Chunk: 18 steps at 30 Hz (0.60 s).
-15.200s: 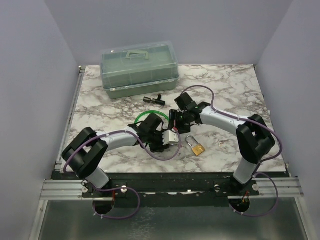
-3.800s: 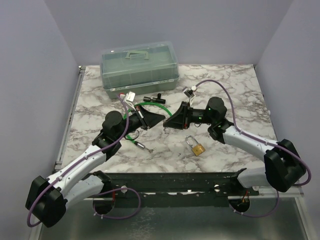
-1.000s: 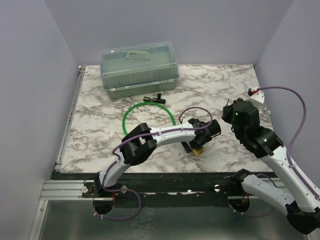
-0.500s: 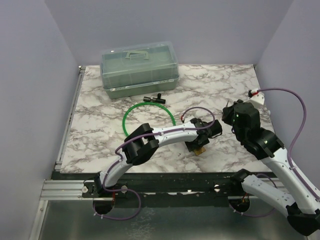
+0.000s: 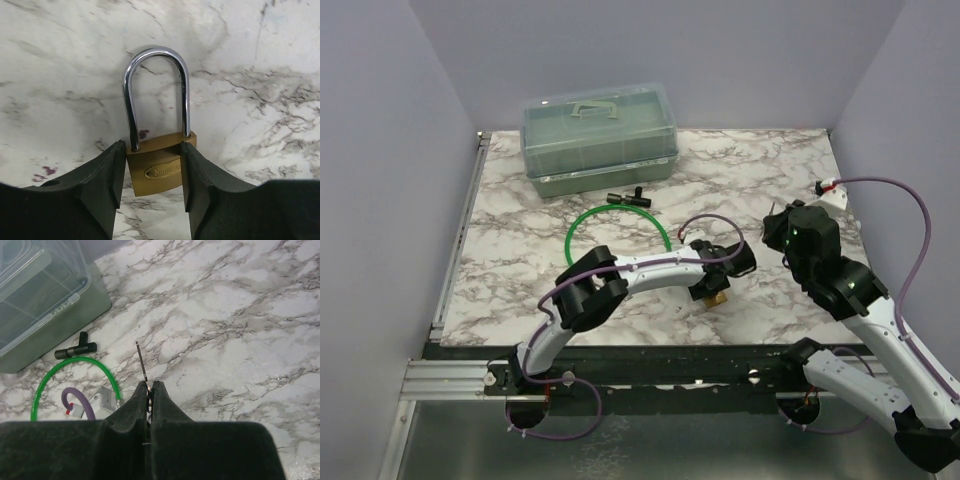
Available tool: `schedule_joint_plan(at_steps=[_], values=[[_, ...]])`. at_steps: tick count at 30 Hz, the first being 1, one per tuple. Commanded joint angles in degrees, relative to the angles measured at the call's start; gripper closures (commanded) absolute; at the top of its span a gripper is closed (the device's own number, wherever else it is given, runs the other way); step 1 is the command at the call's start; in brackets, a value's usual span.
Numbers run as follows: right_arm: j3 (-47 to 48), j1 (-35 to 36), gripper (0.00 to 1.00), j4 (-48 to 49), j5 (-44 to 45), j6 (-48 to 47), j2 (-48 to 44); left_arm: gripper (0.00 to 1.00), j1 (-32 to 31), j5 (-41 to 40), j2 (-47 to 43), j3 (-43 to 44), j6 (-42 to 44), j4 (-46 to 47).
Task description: Unlock with the key
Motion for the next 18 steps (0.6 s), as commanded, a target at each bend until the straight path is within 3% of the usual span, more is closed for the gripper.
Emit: schedule_joint_plan(at_steps=[1,11,13,16,18], values=[[-0.8,-0.2,0.99,1.6,-1.7,-0.4,-0.2,0.66,1.8,-8.5,-4.9,-11.2,2.5,-3.2],[-0.3,-0.2,0.99,2.6,-4.5,0.2,2.5,0.62,1.8,-12.2,-15.3,-23.2,4.1,-3.0],[-0.2,-0.2,0.99,2.8,-5.1,0.2,2.9,0.49,1.8,-12.4,-16.9,-24.0,5.4,-3.0],[-0.1,-0.2,0.99,3.1,-5.8,0.3,3.5,0.21,1.8,-12.9,-18.8,-24.4,7.9,-3.2],[0.0,-0.2,1.0,3.1,-6.1,0.4,3.7,0.09,1.8,-13.6,-19.9,-24.2,8.4,-4.0]])
